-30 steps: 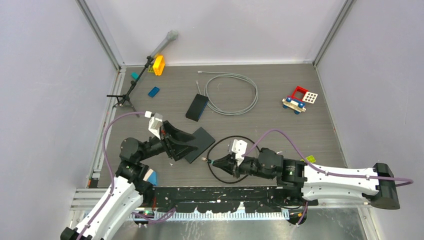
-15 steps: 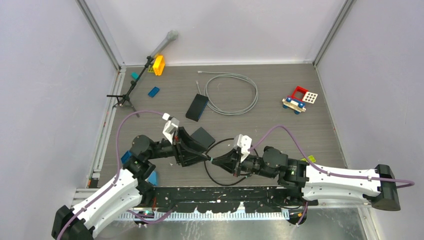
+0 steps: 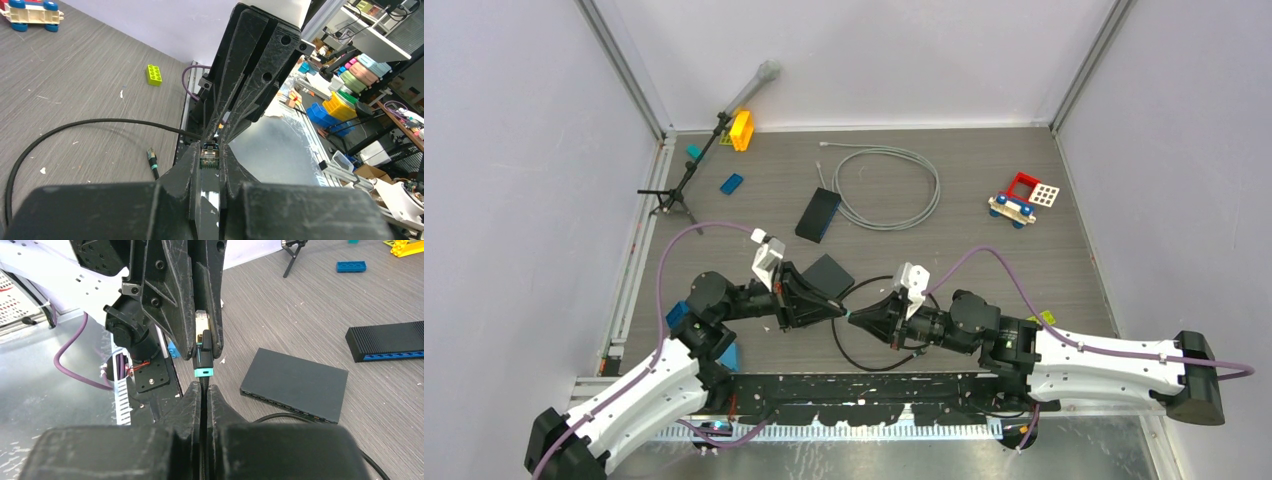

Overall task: Insert the plug into the switch port
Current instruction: Insert the connector into the switch port.

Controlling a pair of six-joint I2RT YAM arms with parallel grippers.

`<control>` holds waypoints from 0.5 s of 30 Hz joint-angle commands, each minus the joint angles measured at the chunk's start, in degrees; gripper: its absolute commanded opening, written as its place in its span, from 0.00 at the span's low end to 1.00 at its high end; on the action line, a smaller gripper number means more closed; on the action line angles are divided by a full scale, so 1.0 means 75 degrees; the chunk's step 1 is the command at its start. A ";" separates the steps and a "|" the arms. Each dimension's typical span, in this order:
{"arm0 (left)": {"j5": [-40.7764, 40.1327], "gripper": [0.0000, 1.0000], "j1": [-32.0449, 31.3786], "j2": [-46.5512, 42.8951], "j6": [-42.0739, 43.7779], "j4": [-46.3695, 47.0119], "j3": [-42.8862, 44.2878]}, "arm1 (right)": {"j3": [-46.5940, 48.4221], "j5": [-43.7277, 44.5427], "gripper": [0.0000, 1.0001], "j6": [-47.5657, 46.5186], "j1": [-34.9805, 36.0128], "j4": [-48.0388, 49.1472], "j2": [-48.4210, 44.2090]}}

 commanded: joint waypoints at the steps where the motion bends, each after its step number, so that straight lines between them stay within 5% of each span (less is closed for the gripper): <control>1: -0.0270 0.00 -0.0012 -0.0167 0.0162 0.0014 0.0274 | -0.0163 -0.0193 0.14 0.0057 -0.0031 0.0913 0.0025; 5: -0.0250 0.00 -0.0018 -0.0186 0.0152 0.0013 0.0253 | -0.0376 -0.0206 0.39 0.0133 -0.0042 0.1698 0.0207; 15: -0.0107 0.00 -0.0008 -0.0209 0.0186 0.0008 0.0250 | -0.0643 -0.0331 0.35 0.0382 -0.0219 0.2870 0.0556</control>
